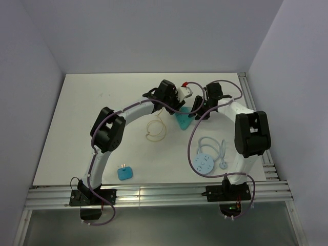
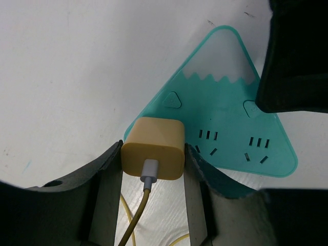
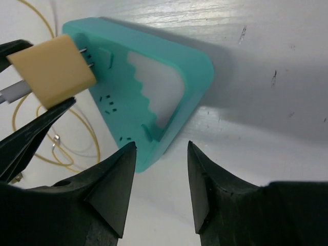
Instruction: Insert the plug
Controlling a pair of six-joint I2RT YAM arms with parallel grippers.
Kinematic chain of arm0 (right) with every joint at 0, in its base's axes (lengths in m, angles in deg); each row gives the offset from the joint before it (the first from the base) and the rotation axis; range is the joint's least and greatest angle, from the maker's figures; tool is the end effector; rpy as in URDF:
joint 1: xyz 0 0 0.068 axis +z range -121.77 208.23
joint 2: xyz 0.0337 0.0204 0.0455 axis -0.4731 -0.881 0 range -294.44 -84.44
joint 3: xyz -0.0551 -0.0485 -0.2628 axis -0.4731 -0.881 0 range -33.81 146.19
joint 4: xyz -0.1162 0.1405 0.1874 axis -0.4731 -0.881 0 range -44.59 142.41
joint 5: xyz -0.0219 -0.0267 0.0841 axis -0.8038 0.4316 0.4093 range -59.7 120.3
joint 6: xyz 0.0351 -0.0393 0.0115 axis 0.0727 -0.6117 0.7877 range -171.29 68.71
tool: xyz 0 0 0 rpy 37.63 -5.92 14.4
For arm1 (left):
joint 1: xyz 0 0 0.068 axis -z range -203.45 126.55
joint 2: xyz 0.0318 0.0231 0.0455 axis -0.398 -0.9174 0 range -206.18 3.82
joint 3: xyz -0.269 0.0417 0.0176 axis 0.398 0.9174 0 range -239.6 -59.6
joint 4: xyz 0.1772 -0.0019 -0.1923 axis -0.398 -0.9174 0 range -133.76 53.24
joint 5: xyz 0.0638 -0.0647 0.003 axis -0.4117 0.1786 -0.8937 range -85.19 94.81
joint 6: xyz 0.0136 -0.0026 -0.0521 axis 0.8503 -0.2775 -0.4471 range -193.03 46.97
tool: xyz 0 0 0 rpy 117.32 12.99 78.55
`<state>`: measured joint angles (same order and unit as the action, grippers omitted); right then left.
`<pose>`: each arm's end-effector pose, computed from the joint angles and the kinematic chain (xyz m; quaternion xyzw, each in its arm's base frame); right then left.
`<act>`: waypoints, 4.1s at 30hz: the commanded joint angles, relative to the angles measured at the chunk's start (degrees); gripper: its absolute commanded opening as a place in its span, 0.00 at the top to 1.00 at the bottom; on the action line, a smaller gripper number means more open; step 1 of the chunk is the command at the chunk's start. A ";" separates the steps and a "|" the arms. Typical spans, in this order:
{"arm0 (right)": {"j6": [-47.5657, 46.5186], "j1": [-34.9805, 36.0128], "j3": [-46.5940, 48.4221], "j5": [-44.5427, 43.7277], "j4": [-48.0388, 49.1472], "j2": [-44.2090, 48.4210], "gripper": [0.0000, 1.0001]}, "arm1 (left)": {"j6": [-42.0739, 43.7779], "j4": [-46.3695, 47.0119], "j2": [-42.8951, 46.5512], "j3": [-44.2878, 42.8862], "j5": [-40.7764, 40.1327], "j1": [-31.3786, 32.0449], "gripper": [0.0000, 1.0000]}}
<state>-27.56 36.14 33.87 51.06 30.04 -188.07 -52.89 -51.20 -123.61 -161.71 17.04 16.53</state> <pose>0.3670 0.0637 0.1835 0.0815 0.9441 0.2399 0.2110 0.3868 -0.3343 0.2030 0.4902 0.7565 -0.1678 0.3991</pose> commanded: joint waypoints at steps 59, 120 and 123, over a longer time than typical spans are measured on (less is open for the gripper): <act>-5.62 0.01 18.54 -0.80 -12.96 -16.69 1.00 | -4.05 -12.90 -9.68 -4.07 -0.45 1.06 1.00; -4.74 0.62 18.28 -0.71 -11.90 -15.90 1.00 | -5.64 -16.75 -12.83 -10.03 -10.83 1.67 1.00; -4.83 0.71 18.54 -1.15 -12.43 -16.16 1.00 | -4.50 -23.43 -17.04 -15.83 -7.32 1.50 1.00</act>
<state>-32.46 34.37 53.87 49.33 23.31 -200.73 -57.46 -62.48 -131.46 -176.83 7.80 17.15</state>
